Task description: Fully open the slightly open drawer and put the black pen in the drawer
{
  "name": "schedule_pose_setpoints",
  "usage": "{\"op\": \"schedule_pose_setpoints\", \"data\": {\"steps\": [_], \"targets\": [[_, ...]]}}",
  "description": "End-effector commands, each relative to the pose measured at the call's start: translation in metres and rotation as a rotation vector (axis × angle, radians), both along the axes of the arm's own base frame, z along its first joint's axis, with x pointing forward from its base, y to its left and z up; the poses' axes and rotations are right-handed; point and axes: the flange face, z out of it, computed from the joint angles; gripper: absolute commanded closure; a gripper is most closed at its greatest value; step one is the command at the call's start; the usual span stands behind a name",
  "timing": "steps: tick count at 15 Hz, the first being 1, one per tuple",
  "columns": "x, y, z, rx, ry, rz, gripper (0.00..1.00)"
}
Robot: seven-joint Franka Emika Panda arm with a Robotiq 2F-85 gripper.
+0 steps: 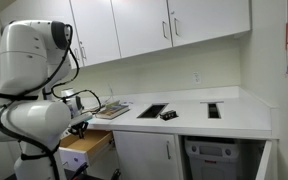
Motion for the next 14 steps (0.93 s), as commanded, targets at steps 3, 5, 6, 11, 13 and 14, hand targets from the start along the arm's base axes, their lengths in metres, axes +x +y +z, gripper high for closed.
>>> {"op": "schedule_pose_setpoints", "data": {"steps": [3, 5, 6, 11, 13, 14], "targets": [[0.020, 0.004, -0.036, -0.003, -0.004, 0.005, 0.96], [0.029, 0.011, -0.048, -0.014, 0.006, 0.016, 0.96], [0.034, 0.016, -0.054, -0.020, 0.008, 0.015, 0.96], [0.053, 0.042, -0.082, -0.040, 0.038, 0.012, 0.96], [0.057, 0.050, -0.091, -0.045, 0.048, 0.014, 0.96], [0.058, 0.053, -0.095, -0.045, 0.054, 0.014, 0.96]]}}
